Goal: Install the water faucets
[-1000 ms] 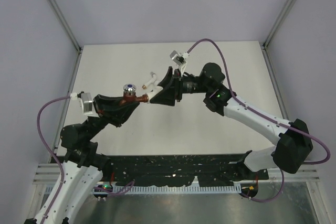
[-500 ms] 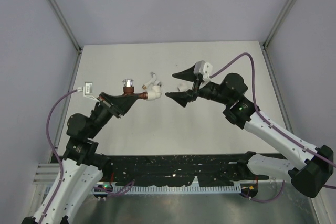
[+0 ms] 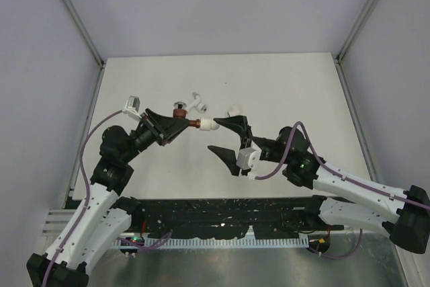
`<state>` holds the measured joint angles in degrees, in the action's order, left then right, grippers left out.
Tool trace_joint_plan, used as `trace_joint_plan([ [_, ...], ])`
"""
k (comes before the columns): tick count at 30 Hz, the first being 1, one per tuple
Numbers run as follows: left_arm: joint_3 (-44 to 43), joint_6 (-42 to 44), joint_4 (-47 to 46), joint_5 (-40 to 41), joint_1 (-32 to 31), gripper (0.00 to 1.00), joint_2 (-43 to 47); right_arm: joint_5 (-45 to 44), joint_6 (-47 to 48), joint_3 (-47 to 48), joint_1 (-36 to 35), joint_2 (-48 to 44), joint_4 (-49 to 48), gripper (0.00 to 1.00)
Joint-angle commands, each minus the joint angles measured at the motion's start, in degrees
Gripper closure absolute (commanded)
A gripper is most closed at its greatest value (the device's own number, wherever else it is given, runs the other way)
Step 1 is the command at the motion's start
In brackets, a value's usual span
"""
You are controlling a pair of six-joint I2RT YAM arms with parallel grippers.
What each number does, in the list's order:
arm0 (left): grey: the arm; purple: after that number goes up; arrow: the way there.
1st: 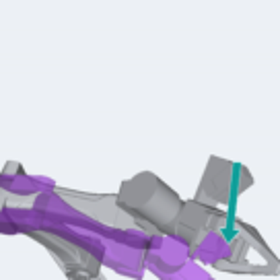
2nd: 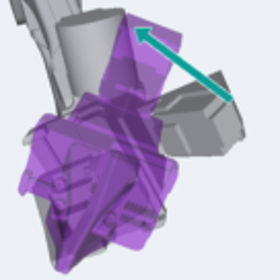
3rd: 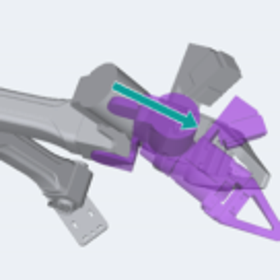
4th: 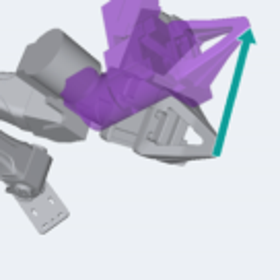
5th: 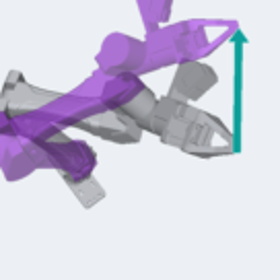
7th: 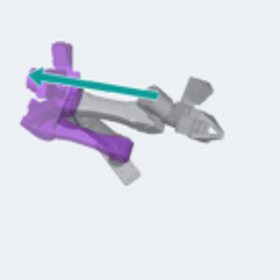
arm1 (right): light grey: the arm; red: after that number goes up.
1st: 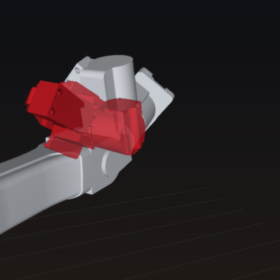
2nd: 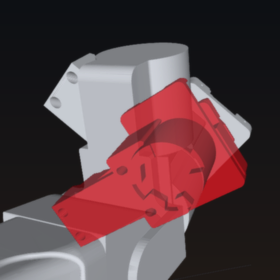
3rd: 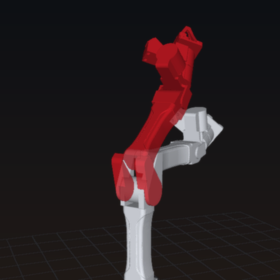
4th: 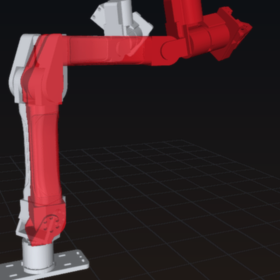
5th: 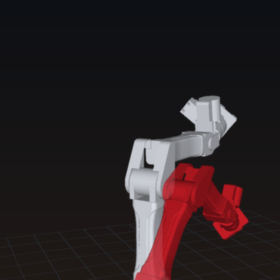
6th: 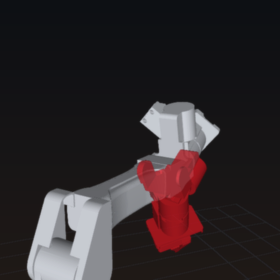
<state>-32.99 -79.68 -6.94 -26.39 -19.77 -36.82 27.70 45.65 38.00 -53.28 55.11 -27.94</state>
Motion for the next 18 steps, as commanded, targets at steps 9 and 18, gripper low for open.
trace_joint_plan([
  [9, -5.9, -4.8, -7.6, -8.1, -0.1, 1.00, -1.4, -5.3, 15.2, 0.8, -1.9, 4.2, -8.1, 0.19],
  [18, -6.4, -4.2, -8.4, -10.2, -0.1, 1.00, -2.2, -4.1, 11.4, 2.3, -2.0, 5.2, -8.4, 0.32],
])
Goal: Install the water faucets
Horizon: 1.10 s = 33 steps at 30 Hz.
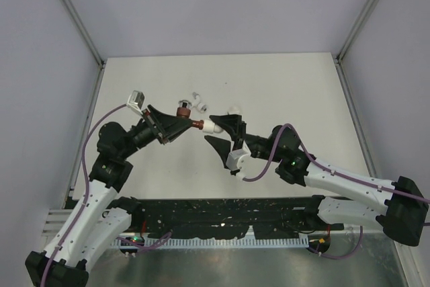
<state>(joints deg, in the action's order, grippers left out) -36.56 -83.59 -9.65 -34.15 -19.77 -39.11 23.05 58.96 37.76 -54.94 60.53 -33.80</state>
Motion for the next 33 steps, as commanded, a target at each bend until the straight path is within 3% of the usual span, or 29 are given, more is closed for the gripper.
trace_joint_plan([
  [1, -2.7, -0.2, -5.9, -2.5, -0.1, 1.00, 0.1, 0.8, -2.3, 3.0, -0.3, -0.5, -2.2, 0.34],
  [5, -2.8, 2.2, -8.4, -4.0, -0.1, 1.00, -0.4, 2.7, -9.8, 5.7, -0.3, -0.9, 0.8, 0.46],
  [10, -4.0, 9.6, -10.4, -5.7, -0.1, 1.00, 0.0, 4.4, -20.8, 10.4, -0.3, -0.6, 6.8, 0.88],
  [12, -4.0, 13.3, -13.0, -6.6, -0.1, 1.00, 0.4, 5.4, -25.8, 12.0, 0.1, -0.1, 8.5, 0.95],
  [16, -2.1, 25.1, -20.9, -8.3, -0.1, 1.00, 2.9, 9.1, -42.7, 15.7, 3.1, 1.9, 8.6, 0.95],
  [21, 0.9, 42.6, -26.2, -8.0, -0.1, 1.00, 8.8, 16.8, -76.0, 19.3, 9.1, 6.6, 1.0, 0.94],
  [24, 2.9, 51.0, -30.9, -9.7, -0.2, 1.00, 11.9, 20.4, -88.8, 23.3, 11.9, 11.6, 0.0, 0.95],
  [28, 3.3, 57.0, -32.2, -9.5, -0.2, 1.00, 14.8, 24.2, -107.5, 27.3, 13.4, 17.7, -0.4, 0.95],
  [33, 2.7, 58.1, -33.5, -13.1, -0.2, 1.00, 14.8, 27.5, -127.1, 27.5, 14.0, 24.5, -15.0, 0.94],
])
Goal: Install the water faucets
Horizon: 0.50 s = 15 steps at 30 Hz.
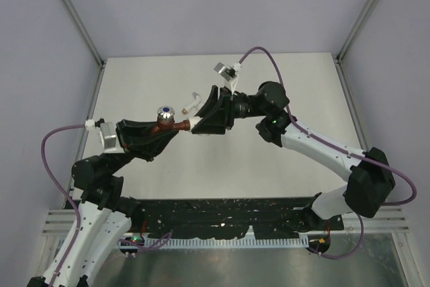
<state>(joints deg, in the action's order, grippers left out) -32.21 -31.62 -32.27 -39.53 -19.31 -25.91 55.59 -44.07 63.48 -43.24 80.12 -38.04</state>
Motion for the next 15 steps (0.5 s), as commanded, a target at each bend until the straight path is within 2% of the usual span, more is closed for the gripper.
trace_joint_plan([
  [1, -1.5, 5.9, -11.2, -8.1, -0.6, 1.00, 1.5, -4.4, -28.5, 1.7, 2.4, 5.7, -12.9, 0.94],
  [3, -1.0, 5.2, -11.6, -7.6, -0.6, 1.00, 1.8, -3.9, -31.7, 1.6, 2.5, 7.5, -16.2, 0.92],
  [6, 0.3, 4.3, -11.0, -4.4, -0.6, 1.00, 2.5, -4.7, -29.7, 0.9, 2.8, 7.5, -14.9, 0.89],
  [8, 0.7, 3.7, -8.5, -2.0, -0.6, 1.00, 3.2, -5.8, -25.6, 0.6, 3.2, 6.1, -12.2, 0.76],
  [9, 1.0, 3.0, -6.8, 0.1, -0.6, 1.00, 3.7, -6.3, -21.5, 0.5, 3.3, 5.3, -10.6, 0.66],
  [11, 1.5, 1.3, -4.2, 4.4, -0.6, 1.00, 4.3, -7.9, -14.9, 0.6, 3.7, 3.1, -4.8, 0.55],
  [15, 0.7, -3.8, 4.5, 11.8, -0.6, 1.00, 5.3, -12.4, -0.8, 0.5, 4.9, -2.8, 6.0, 0.41],
])
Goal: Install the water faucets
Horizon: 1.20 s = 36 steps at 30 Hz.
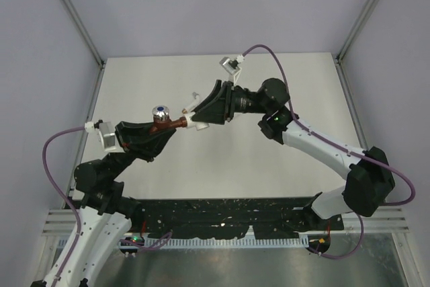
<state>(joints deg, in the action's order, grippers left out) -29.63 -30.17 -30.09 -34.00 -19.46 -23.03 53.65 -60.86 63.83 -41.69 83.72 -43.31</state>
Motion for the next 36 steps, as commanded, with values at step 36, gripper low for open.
trace_joint_plan([
  [36, -12.5, -46.2, 19.1, -1.6, -0.5, 1.00, -15.1, -28.9, 111.6, -19.3, -13.1, -27.0, 18.4, 0.21],
])
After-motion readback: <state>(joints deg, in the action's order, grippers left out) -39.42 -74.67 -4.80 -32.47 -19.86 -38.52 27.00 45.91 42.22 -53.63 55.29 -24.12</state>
